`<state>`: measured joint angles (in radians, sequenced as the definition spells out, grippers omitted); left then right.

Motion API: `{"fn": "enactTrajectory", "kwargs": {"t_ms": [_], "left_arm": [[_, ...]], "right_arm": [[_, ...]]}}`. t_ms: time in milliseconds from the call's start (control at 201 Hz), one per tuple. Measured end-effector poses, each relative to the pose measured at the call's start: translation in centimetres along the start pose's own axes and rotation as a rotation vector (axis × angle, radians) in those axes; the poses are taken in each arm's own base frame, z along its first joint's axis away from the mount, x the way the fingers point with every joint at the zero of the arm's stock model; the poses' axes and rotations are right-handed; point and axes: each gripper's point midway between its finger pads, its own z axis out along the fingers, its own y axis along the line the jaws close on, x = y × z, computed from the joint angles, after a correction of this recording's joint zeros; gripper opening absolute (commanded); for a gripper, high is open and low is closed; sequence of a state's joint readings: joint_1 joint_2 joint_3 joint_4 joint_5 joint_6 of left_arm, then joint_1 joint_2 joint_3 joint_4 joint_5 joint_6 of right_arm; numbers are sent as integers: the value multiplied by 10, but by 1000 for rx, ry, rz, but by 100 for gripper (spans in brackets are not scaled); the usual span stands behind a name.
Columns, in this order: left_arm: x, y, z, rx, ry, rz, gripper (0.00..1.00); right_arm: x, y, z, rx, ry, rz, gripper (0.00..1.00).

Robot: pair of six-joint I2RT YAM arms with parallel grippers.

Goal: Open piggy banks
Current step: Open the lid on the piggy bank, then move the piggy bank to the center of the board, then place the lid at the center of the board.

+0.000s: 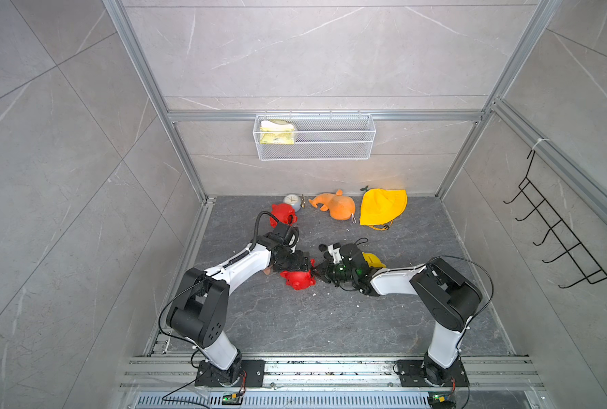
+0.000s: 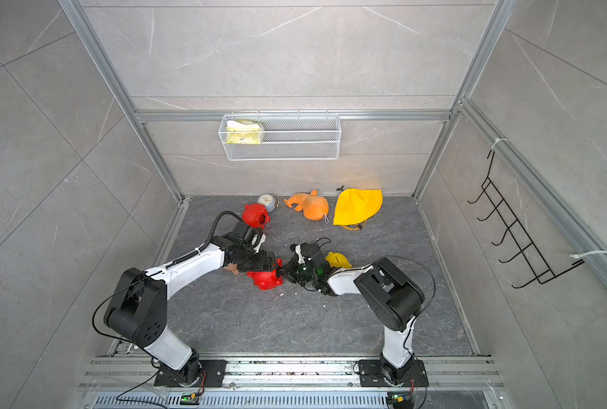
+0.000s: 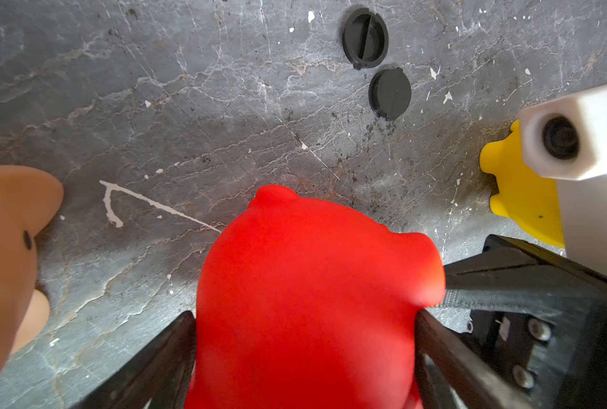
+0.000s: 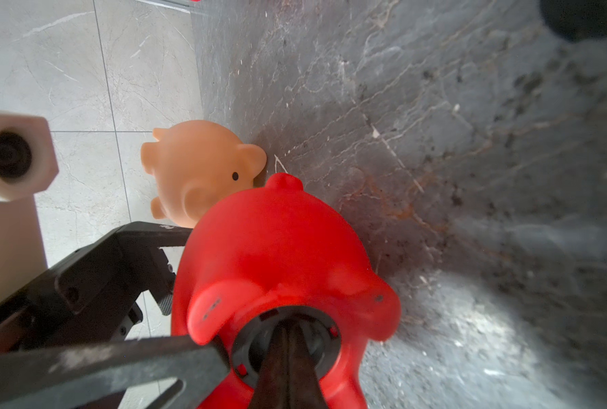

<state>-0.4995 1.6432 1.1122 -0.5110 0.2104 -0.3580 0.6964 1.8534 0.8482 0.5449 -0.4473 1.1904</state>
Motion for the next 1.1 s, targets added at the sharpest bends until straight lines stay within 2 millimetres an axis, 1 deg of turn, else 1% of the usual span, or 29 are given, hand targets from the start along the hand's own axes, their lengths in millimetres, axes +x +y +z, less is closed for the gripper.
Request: {"fn": "enactTrajectory", "kwargs": {"t_ms": [194, 388, 562, 756, 866, 1045, 1105], "left_arm": [[0, 0, 0, 0, 1, 3, 90], [0, 0, 0, -1, 3, 3, 90], [0, 0, 0, -1, 4, 3, 90], [-2, 0, 1, -11, 11, -2, 90], [-11, -6, 7, -2, -1, -12, 90], [-31, -12, 15, -7, -32, -48, 90], [-41, -12, 17, -19, -50, -59, 91]], "right_arm": [[1, 0, -10, 10, -15, -15, 0], [1, 6, -18, 3, -21, -37, 0], [1, 2, -28, 27, -24, -45, 0], [-2, -6, -46, 90, -27, -86, 0], [-7, -8, -56, 150, -23, -135, 0], [-20, 5, -66, 221, -28, -254, 0], [-22, 5, -70, 246, -30, -289, 0]]}}
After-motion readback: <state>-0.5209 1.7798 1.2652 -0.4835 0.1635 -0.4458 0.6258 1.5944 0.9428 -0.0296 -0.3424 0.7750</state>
